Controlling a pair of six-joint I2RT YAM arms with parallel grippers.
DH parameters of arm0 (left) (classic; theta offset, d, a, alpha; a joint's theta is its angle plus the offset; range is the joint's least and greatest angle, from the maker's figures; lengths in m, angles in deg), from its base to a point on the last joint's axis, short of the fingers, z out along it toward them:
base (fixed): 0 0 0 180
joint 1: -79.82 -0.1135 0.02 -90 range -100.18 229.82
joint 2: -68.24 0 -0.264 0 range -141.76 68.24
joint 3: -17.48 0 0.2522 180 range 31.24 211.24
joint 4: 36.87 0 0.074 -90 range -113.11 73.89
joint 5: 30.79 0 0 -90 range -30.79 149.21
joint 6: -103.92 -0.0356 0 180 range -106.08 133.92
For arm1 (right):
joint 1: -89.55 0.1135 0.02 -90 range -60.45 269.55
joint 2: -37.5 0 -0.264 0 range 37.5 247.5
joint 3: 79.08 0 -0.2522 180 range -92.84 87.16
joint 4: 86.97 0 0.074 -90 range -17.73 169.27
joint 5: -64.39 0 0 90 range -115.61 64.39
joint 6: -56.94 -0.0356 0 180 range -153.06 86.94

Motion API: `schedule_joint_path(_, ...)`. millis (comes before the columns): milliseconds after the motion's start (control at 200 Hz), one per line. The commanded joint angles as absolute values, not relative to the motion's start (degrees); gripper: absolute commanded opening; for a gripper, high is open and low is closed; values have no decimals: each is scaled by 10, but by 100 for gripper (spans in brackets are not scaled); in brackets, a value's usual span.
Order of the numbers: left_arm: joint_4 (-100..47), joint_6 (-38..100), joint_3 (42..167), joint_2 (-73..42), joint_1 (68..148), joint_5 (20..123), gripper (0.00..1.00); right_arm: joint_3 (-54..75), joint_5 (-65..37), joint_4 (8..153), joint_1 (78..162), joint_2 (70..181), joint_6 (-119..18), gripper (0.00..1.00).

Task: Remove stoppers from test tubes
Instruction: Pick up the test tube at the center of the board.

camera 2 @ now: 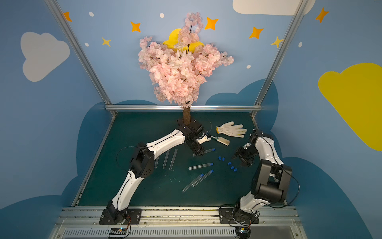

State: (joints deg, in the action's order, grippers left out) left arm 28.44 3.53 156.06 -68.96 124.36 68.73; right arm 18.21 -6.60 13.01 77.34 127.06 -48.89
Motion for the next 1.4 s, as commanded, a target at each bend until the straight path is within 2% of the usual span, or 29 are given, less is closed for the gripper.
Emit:
schedule_joint_path(0, 318, 6, 1608, -723, 1239, 695, 68, 138, -96, 67, 793, 1242, -473, 69)
schedule_joint_path(175, 333, -1, 1701, -786, 1239, 694, 68, 96, -113, 35, 815, 1215, -472, 77)
schedule_joint_path(581, 313, -9, 1730, -842, 1253, 664, 63, 74, -109, 7, 830, 1178, -466, 80)
schedule_joint_path(756, 309, -25, 1730, -852, 1266, 623, 59, 58, -113, -3, 830, 1178, -461, 82)
schedule_joint_path(1397, 373, -28, 1785, -916, 1288, 593, 38, -18, -112, -33, 830, 1193, -465, 82)
